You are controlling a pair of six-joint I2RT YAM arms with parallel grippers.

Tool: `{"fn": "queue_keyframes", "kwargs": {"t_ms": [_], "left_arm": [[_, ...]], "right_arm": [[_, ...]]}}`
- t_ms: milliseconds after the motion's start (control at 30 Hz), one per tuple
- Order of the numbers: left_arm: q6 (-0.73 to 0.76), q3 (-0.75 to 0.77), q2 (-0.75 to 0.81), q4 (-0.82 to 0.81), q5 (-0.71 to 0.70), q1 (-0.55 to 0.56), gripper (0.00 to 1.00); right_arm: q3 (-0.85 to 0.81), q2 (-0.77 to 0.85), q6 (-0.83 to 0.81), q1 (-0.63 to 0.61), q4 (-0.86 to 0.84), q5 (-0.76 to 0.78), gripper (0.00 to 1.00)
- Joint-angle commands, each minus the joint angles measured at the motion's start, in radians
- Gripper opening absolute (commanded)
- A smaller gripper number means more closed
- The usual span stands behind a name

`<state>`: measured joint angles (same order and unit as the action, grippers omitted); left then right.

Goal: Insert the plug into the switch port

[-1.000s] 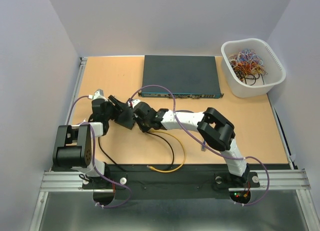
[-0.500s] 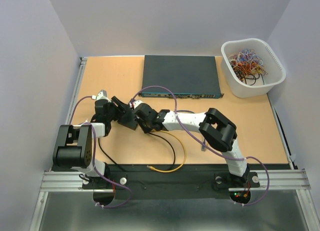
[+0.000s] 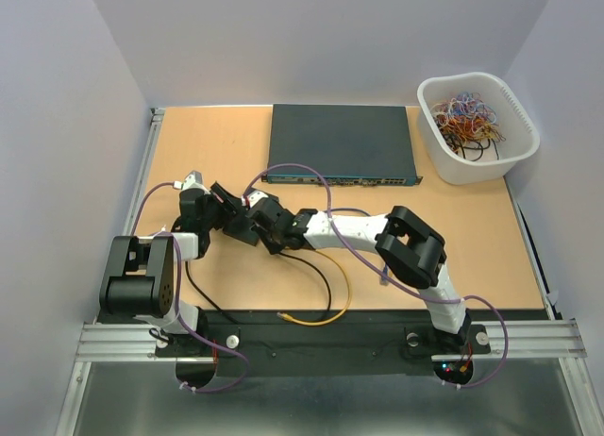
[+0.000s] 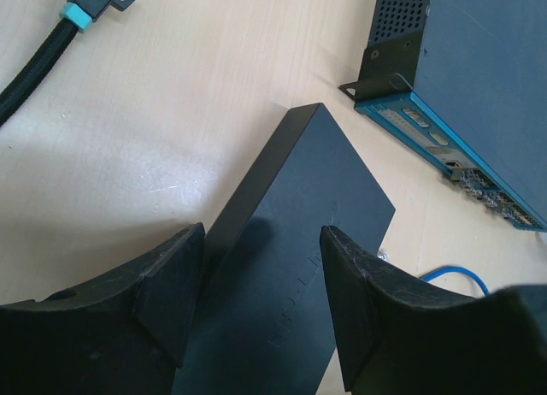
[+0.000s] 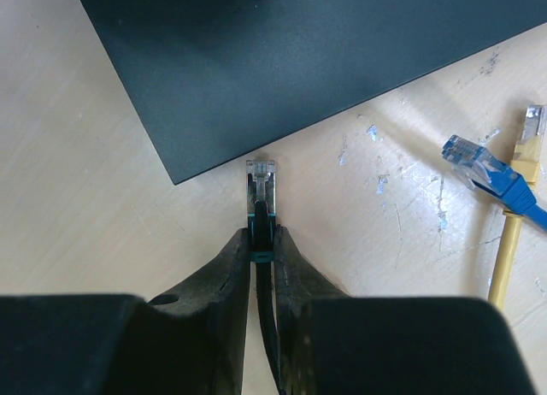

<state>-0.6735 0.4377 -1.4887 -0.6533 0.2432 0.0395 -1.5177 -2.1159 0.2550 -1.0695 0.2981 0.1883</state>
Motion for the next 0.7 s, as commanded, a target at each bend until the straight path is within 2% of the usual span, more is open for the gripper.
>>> {"fn": "queue_keyframes", "kwargs": {"t_ms": [0,367,667], "left_arm": [[0.009,-0.014,0.038,-0.009,0.005,0.016,0.66],[0.014,-0.016,0.045,-0.008,-0.01,0.03,0.66],[0.015,-0.017,0.047,-0.008,-0.008,0.03,0.66]], "right_arm": [[-0.073,0.019,0.012,-0.017,0.018,0.023,0.0],[-0.136,-0.019,0.012,-0.03,0.049,0.033,0.0],[-0.085,-0.015,0.024,-0.03,0.053,0.079,0.0]]}}
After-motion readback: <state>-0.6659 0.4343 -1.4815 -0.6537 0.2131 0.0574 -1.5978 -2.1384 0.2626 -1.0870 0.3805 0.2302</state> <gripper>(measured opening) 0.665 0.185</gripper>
